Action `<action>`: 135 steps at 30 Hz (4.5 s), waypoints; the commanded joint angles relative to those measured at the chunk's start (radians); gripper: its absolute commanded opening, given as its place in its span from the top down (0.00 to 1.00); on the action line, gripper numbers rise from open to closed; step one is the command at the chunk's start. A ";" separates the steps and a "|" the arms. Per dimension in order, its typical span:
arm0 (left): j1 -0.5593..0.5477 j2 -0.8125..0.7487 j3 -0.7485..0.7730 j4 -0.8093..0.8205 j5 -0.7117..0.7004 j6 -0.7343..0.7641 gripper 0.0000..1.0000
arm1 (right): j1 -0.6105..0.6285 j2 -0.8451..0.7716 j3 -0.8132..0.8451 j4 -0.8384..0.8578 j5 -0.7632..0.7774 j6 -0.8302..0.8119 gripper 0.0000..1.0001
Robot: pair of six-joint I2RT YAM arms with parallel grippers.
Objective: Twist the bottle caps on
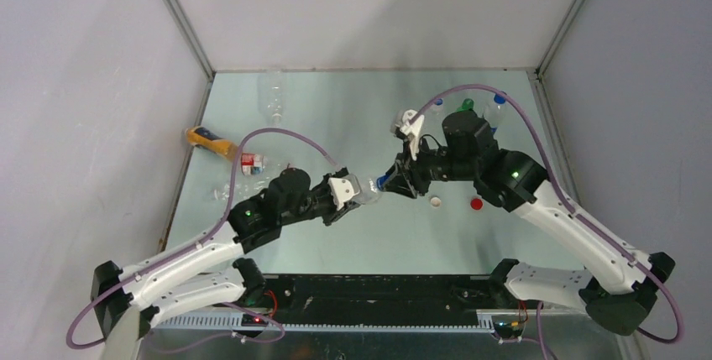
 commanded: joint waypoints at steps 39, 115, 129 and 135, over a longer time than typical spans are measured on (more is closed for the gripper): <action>0.106 0.000 0.101 -0.043 0.378 -0.046 0.84 | 0.020 -0.211 -0.080 0.115 -0.030 -0.165 0.34; 0.086 0.122 0.215 -0.353 0.384 0.252 0.89 | 0.086 -0.187 -0.053 -0.068 -0.044 -0.427 0.34; 0.087 0.149 0.246 -0.358 0.440 0.241 0.88 | 0.180 -0.171 -0.052 -0.114 -0.013 -0.531 0.44; 0.087 0.155 0.252 -0.352 0.463 0.237 0.88 | 0.193 -0.155 -0.053 -0.101 0.021 -0.539 0.49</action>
